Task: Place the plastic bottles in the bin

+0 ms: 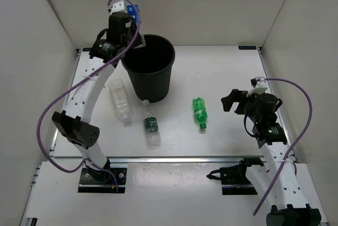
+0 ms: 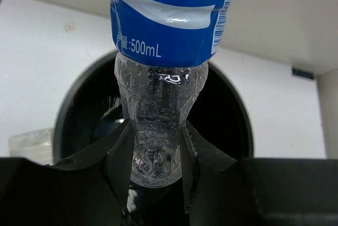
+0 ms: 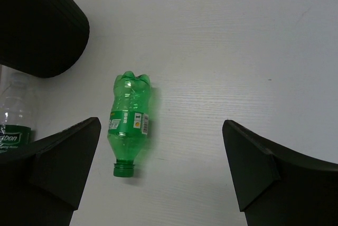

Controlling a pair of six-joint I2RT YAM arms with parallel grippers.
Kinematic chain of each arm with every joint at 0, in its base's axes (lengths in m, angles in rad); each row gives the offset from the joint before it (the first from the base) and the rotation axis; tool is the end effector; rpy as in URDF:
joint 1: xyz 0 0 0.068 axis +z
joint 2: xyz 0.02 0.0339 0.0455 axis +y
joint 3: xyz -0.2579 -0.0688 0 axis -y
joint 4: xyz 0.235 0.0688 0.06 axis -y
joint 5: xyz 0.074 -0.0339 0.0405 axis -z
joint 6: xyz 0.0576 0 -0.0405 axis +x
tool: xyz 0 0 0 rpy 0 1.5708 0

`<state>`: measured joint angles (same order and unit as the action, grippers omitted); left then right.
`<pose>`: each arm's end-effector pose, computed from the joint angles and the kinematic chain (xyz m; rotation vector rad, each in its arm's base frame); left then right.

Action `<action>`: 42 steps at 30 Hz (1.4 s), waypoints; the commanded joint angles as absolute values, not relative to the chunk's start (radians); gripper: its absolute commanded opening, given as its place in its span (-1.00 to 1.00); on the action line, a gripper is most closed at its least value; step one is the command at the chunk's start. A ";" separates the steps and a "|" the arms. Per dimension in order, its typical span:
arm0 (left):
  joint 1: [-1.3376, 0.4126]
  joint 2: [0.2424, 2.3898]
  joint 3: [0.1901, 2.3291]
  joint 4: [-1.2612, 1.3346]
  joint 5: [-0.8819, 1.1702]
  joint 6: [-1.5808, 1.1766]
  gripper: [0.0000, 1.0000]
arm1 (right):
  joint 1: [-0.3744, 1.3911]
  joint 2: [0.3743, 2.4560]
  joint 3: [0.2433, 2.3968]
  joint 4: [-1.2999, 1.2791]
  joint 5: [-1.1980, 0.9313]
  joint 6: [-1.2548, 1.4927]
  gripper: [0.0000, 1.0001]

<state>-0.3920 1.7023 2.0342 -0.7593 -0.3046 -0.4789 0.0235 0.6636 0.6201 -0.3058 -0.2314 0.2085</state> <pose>0.3520 -0.1268 0.4490 -0.2809 1.9667 -0.2614 0.1761 0.0174 0.2776 0.0218 1.9284 0.3776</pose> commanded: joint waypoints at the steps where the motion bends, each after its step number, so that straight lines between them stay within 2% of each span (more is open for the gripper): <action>1: -0.428 1.701 1.984 -0.704 -0.264 -0.469 -0.50 | 0.003 0.715 0.603 -0.213 -0.299 0.228 0.97; 4: -0.456 1.695 1.921 -0.721 -0.330 -0.472 -0.27 | 0.020 0.765 0.606 -0.183 -0.318 0.251 0.98; 8: -0.454 1.626 1.804 -0.698 -0.345 -0.480 0.08 | 0.170 0.837 0.598 -0.172 -0.250 0.253 0.98; 10: -0.439 1.600 1.767 -0.686 -0.325 -0.491 0.41 | 0.254 0.876 0.600 -0.158 -0.212 0.256 0.98; 12: -0.436 1.589 1.747 -0.695 -0.319 -0.486 0.65 | 0.290 0.913 0.606 -0.169 -0.200 0.261 0.98; 14: -0.449 1.585 1.749 -0.706 -0.322 -0.483 0.98 | 0.301 0.959 0.609 -0.172 -0.186 0.275 0.98; 18: -0.457 1.586 1.816 -0.750 -0.304 -0.477 0.97 | 0.304 1.031 0.591 -0.141 -0.202 0.301 0.98; 25: -0.459 1.533 1.945 -0.859 -0.290 -0.460 0.97 | 0.396 1.242 0.672 -0.123 -0.081 0.235 0.96; 29: -0.405 1.409 1.800 -0.903 -0.307 -0.521 0.98 | 0.403 1.351 0.702 -0.081 -0.038 0.226 0.82; 33: -0.319 1.275 1.602 -0.975 -0.301 -0.555 0.97 | 0.439 1.460 0.738 -0.061 -0.026 0.212 0.79; 35: -0.279 1.229 1.489 -1.003 -0.304 -0.578 0.98 | 0.459 1.488 0.752 -0.052 -0.012 0.195 0.64; 37: -0.244 1.177 1.407 -1.031 -0.287 -0.592 0.97 | 0.474 1.485 0.758 -0.040 -0.003 0.193 0.01; 38: -0.223 1.164 1.355 -1.029 -0.266 -0.600 0.97 | 0.479 1.482 0.762 -0.022 -0.002 0.184 -0.09; 39: -0.215 1.140 1.333 -1.028 -0.230 -0.604 0.97 | 0.479 1.479 0.759 -0.006 0.029 0.184 -0.28; 40: -0.206 1.123 1.287 -1.026 -0.226 -0.600 0.97 | 0.469 1.464 0.759 -0.009 0.020 0.187 -0.41; 42: -0.193 1.105 1.230 -1.026 -0.203 -0.612 0.97 | 0.456 1.439 0.790 -0.011 0.008 0.178 -0.47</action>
